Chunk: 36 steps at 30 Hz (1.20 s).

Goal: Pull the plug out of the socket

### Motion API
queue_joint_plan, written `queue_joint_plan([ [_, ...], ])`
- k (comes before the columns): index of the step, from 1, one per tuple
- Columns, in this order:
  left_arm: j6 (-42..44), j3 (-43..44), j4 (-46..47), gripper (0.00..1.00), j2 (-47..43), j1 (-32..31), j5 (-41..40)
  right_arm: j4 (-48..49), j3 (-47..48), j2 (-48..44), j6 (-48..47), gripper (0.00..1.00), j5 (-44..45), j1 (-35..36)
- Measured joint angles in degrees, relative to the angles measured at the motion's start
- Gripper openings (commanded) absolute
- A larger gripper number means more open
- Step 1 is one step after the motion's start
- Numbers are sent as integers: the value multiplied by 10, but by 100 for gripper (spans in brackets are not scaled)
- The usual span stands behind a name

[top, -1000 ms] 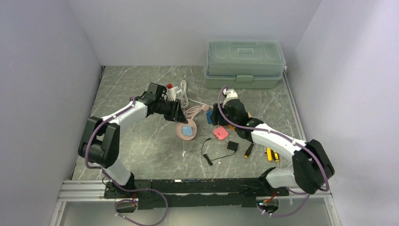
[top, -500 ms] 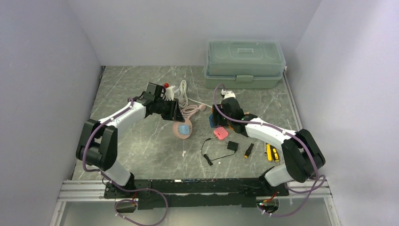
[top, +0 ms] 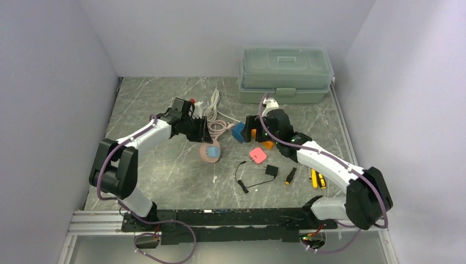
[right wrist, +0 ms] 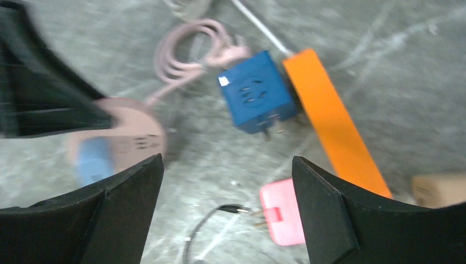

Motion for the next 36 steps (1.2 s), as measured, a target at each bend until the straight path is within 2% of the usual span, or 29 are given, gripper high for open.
queue_joint_plan([
  [4,-3,0,-2,0,8,-12,-23,39,0,-35,28,81,-66,18],
  [8,-14,0,-2,0,13,-17,-27,70,-5,-32,70,76,-95,75],
  [12,-18,0,-2,0,13,-17,-27,90,-7,3,106,77,-104,131],
  [18,-19,0,-2,0,13,-17,-27,117,-19,58,133,79,-114,144],
  [21,-19,0,-1,0,13,-17,-26,125,-19,87,134,69,-114,146],
  [28,-20,0,-1,0,13,-17,-26,148,-18,132,134,62,-123,151],
  [32,-23,0,-1,0,13,-17,-25,175,-18,148,137,54,-136,153],
  [36,-23,0,-1,0,13,-17,-23,191,-17,156,138,36,-138,153],
])
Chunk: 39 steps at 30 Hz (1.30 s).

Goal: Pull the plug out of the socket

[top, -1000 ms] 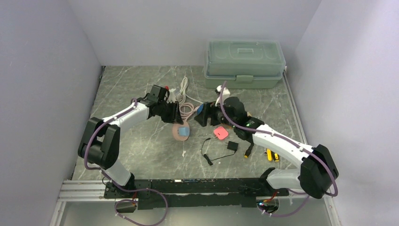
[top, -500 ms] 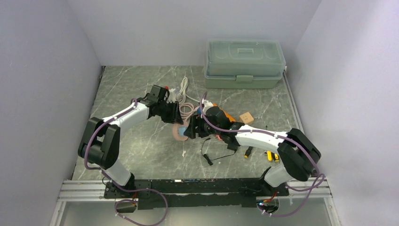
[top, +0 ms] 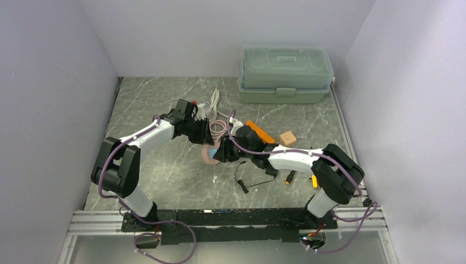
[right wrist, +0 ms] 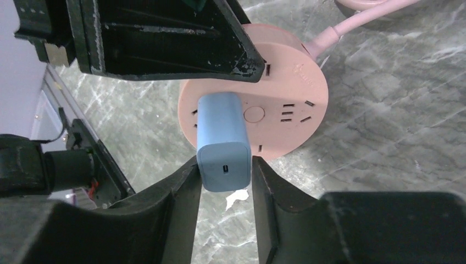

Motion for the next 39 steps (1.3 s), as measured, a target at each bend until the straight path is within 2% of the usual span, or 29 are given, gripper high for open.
queue_joint_plan([
  [3,0,0,2,0,0,0,0,-1,7,3,-2,26,3,0],
  [7,2,0,2,0,0,1,0,-3,13,6,-6,1,4,0],
  [8,4,0,2,0,0,1,0,-3,13,6,-6,0,4,0],
  [25,38,2,-11,0,-35,-7,-29,29,-7,-13,-15,0,3,0],
  [39,49,10,-7,0,-45,-8,-14,37,-11,-25,-21,0,0,-6],
])
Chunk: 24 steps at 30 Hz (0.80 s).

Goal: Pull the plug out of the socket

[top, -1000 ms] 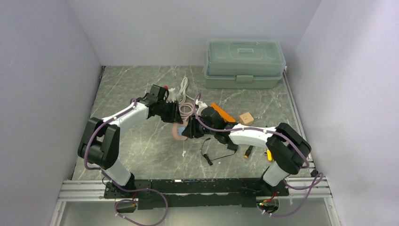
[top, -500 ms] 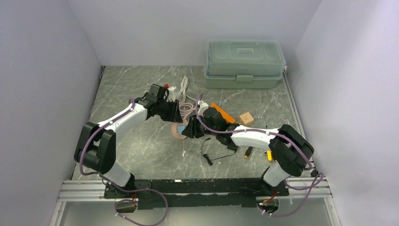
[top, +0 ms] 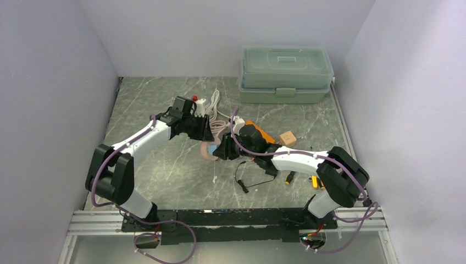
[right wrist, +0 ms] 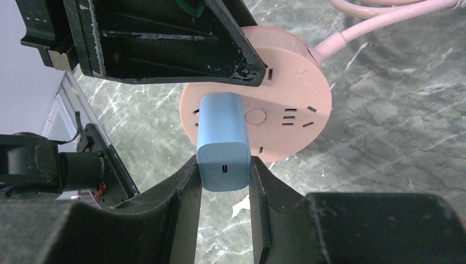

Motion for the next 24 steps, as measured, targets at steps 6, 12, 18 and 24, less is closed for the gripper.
queue_joint_plan([
  [6,9,0,17,0,0,6,29,39,-17,0,-5,0,-25,-16],
  [12,11,0,21,0,0,7,28,45,-21,0,-13,0,-34,-21],
  [18,11,0,5,0,2,7,-2,-22,24,11,-22,0,36,17],
  [24,12,2,-20,0,14,7,-16,-86,61,28,-20,0,99,53],
])
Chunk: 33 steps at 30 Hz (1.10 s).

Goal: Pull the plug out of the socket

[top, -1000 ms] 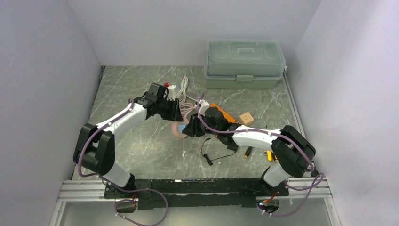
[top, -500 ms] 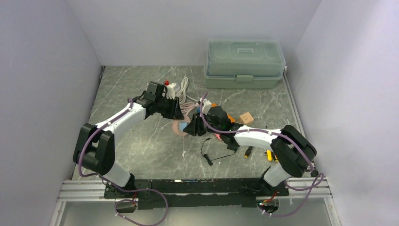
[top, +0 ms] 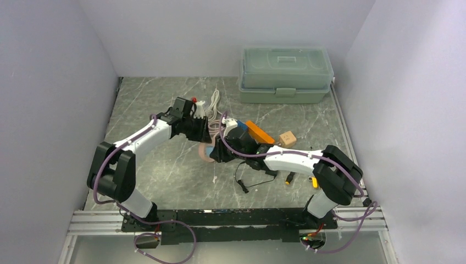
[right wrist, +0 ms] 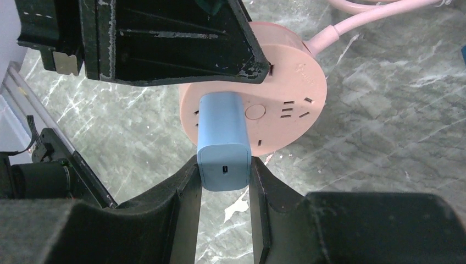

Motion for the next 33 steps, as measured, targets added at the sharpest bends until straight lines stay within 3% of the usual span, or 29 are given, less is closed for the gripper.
queue_joint_plan([
  [5,6,0,3,0,0,0,5,0,-1,0,0,0,-10,-6],
  [15,10,0,27,0,0,7,59,90,-57,-12,0,0,-139,-69],
  [27,0,2,-7,0,0,4,24,29,-33,-21,1,0,-53,-22],
  [33,-4,7,-3,0,0,3,39,20,-35,-37,1,0,-51,-26],
])
